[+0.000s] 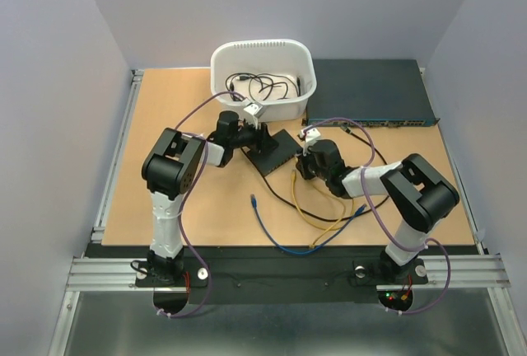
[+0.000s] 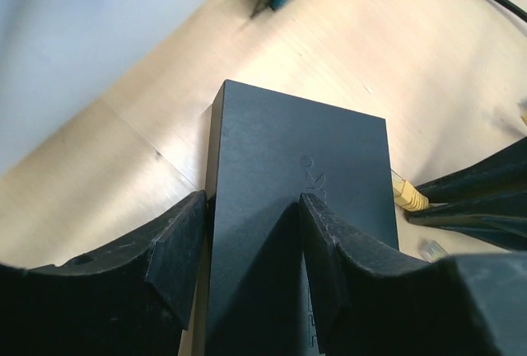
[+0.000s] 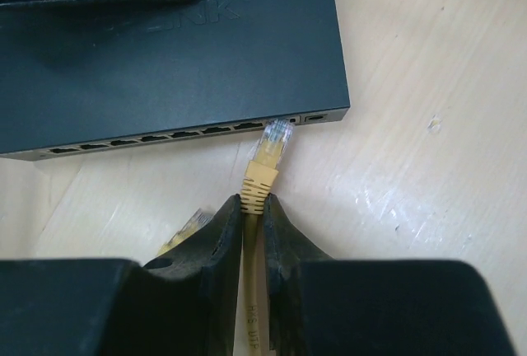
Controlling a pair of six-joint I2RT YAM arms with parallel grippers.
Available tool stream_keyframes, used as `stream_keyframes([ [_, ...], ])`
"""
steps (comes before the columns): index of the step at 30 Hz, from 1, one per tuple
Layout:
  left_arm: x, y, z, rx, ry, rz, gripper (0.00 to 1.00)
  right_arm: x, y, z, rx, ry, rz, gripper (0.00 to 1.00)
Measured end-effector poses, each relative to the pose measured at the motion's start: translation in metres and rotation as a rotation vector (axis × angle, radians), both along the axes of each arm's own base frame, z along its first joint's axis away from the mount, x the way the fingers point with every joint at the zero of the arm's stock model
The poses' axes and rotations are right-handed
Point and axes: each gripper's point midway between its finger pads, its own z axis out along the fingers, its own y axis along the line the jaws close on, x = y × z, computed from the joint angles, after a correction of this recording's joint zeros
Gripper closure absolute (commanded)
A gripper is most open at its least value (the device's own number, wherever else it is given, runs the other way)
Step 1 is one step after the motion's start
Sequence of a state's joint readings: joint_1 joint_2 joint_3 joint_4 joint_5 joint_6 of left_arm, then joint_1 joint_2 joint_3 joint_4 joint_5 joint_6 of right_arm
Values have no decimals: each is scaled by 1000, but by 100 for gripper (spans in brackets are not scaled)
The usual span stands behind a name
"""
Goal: Insert the plug into the switch port
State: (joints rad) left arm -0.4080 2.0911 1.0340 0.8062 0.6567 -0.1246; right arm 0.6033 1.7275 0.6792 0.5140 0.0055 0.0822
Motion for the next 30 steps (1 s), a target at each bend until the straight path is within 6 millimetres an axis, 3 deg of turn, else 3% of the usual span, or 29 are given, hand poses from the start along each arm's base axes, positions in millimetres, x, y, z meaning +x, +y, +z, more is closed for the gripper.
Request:
stream_keyframes([
  [11,-34,5,-2,29,88,-5,45,-33,-7,14,41,-3,54,99],
  [16,-35,3,-1,31,89,-13,45,-32,-10,15,29,-10,38,100],
  [22,-33,4,-1,29,78,-14,45,-25,-9,-1,-6,13,19,99],
  [30,-27,4,0,15,68,-39,45,-13,-14,-1,-41,-7,-6,100],
])
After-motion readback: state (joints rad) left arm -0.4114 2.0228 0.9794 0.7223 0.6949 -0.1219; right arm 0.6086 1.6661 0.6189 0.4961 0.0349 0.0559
